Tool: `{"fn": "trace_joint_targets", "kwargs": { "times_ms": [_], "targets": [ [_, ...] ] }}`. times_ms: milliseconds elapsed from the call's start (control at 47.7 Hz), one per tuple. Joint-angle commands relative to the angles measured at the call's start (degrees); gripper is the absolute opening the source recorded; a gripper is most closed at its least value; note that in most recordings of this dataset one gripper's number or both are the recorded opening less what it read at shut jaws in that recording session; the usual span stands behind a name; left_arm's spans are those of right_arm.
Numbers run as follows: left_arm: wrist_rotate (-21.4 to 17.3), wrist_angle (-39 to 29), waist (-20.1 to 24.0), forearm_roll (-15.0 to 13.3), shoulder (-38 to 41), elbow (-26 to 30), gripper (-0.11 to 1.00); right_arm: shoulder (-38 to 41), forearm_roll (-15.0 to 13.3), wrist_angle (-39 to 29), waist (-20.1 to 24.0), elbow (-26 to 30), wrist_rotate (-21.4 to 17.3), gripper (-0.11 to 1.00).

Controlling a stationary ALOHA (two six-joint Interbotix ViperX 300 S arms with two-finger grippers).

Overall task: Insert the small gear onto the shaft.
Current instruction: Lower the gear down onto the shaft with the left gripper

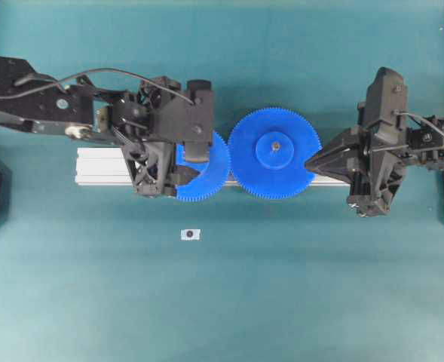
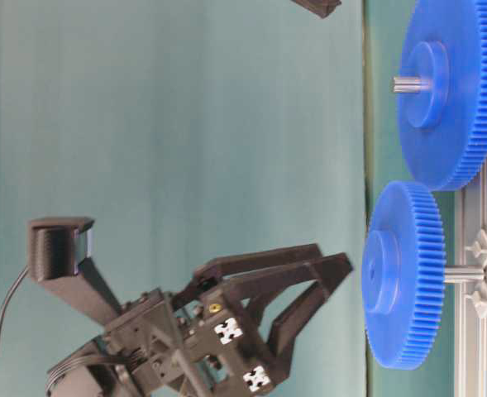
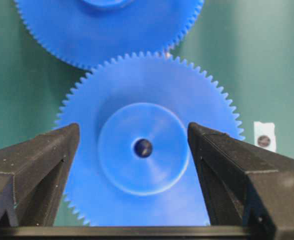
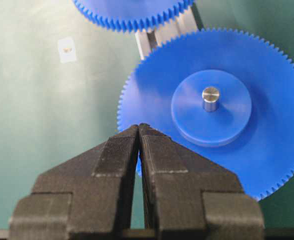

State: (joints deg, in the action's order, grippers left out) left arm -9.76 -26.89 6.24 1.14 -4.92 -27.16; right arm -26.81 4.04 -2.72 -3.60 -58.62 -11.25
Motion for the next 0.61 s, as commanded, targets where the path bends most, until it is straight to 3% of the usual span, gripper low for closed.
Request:
{"fn": "trace_joint_targets", "kwargs": {
  "times_ms": [0,231,587],
  "targets": [
    [-0.09,0.62,0.44,0.09,-1.49,-0.79,0.86,-0.26,0.09,0.44,-0.09,0.70,-0.53,0.12],
    [0.53,4.13,0.53,0.09,-0.88,-4.66,0.86,-0.26,0.09,2.20,-0.09,0.53,-0.62,0.12],
    [0.26,5.71,0.53,0.18,-0.62,-3.96,0.86,-0.09,0.09,2.55,-0.09,0.44,-0.62,0.12]
  ]
}}
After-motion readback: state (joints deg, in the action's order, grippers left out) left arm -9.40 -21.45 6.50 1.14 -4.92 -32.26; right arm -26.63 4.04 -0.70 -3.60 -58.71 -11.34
